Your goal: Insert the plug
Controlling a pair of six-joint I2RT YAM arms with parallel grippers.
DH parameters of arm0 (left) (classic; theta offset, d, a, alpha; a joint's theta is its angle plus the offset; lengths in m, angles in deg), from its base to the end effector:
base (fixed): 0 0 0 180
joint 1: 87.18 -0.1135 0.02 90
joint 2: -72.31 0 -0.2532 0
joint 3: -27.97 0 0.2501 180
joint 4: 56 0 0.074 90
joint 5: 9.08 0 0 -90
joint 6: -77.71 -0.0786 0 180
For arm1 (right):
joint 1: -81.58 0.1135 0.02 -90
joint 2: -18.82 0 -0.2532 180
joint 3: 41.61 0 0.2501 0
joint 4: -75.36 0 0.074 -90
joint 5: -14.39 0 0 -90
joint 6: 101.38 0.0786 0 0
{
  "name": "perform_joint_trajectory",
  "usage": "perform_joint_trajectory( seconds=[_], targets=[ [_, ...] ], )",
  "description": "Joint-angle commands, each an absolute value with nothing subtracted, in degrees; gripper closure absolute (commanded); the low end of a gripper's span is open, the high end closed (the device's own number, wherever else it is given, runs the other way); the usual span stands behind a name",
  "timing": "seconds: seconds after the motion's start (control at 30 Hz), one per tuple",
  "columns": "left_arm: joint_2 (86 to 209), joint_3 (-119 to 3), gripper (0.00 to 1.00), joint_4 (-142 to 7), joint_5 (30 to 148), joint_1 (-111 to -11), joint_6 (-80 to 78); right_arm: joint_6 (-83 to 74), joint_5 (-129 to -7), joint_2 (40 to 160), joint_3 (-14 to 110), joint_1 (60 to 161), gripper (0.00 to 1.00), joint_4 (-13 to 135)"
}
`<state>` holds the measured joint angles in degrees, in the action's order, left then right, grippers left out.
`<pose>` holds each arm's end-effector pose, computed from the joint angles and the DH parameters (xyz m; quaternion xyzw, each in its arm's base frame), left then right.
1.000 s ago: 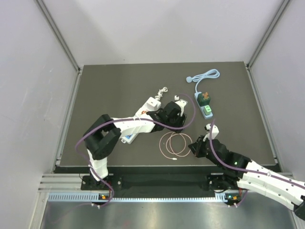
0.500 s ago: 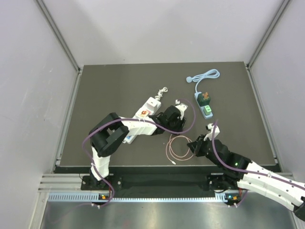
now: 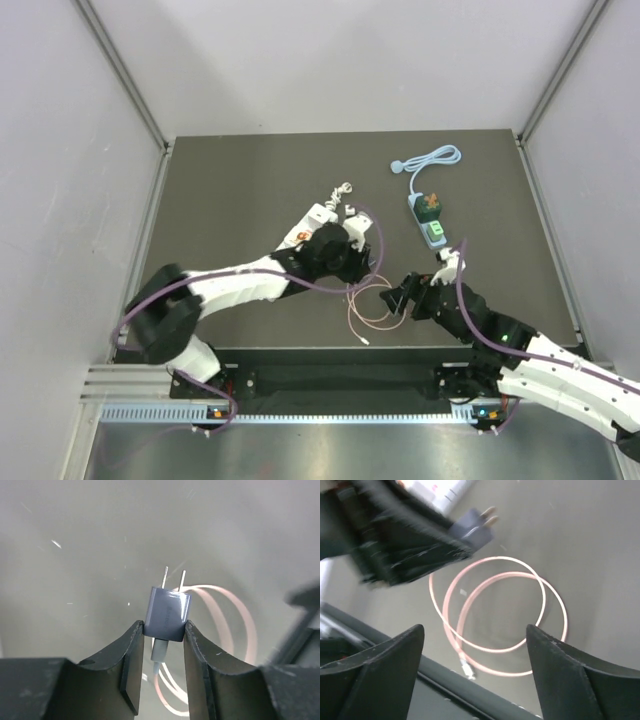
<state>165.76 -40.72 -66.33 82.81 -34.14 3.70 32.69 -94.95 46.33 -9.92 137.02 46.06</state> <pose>0.2307 -0.3109 0.1738 0.2891 0.8389 -0.2733 0.3716 0.1230 0.1327 0.1858 0.0072 0.8368 0.3120 0.4498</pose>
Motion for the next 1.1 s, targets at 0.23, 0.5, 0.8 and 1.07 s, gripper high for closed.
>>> perform_joint_trajectory(
  seconds=[0.23,0.5,0.8,1.07],
  targets=[
    [137.6,-36.9,1.00,-73.9,83.9,-32.9,-3.2,28.8,-85.6,53.0,9.2,137.2,0.16,50.3],
    [131.7,-34.6,1.00,-76.7,82.8,-32.9,-7.3,31.5,-78.9,61.9,15.7,137.0,0.18,58.5],
    [129.0,-33.9,1.00,-76.5,82.6,-32.8,-8.2,32.6,-76.2,72.4,19.3,133.1,0.22,58.2],
    [125.4,-32.8,1.00,-76.3,84.2,-32.8,-8.2,36.7,-65.1,76.9,17.1,128.0,0.33,66.0]
  ],
)
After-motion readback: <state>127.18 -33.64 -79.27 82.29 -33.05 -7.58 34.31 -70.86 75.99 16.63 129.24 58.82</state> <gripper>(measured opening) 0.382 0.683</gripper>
